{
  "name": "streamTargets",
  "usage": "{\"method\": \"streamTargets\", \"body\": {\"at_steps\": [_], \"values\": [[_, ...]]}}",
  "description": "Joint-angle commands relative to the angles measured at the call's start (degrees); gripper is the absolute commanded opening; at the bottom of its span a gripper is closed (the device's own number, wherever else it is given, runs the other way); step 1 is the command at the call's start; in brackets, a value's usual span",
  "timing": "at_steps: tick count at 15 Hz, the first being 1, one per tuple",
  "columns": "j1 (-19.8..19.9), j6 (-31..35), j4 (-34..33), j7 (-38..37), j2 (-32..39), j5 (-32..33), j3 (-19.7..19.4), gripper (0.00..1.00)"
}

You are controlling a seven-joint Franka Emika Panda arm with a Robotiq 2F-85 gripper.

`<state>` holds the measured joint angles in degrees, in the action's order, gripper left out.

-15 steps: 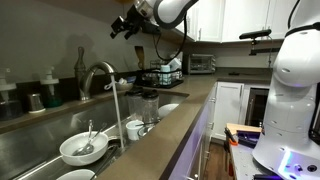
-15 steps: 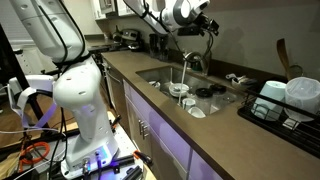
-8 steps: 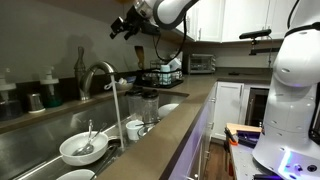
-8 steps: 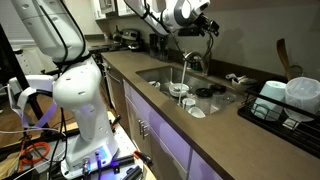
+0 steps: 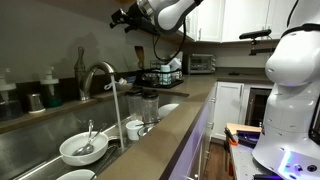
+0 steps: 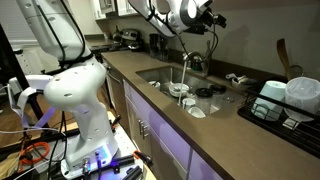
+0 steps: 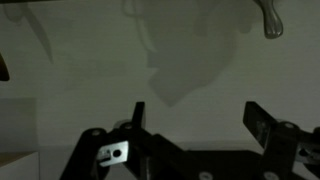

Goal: Close the tap

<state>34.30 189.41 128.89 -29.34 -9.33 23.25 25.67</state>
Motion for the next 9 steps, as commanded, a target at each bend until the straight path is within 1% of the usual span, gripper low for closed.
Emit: {"method": "streamTargets", "body": {"at_steps": [1,5,6,7,8,9], "values": [[8.3,3.2,-1.7,-1.0,0.7,-1.5,8.6,1.0],[15.6,4.5,-1.3,0.0,-0.1,-3.8,18.9,1.0],[17.6,4.7,-1.4,0.2,0.0,-4.6,21.7,0.93],[19.0,4.9,-1.4,0.2,-0.2,-5.2,24.0,0.76],[21.3,5.3,-1.3,0.4,-0.4,-6.0,26.9,0.67],[22.8,5.5,-1.4,0.3,-0.6,-6.9,29.2,0.58]]}}
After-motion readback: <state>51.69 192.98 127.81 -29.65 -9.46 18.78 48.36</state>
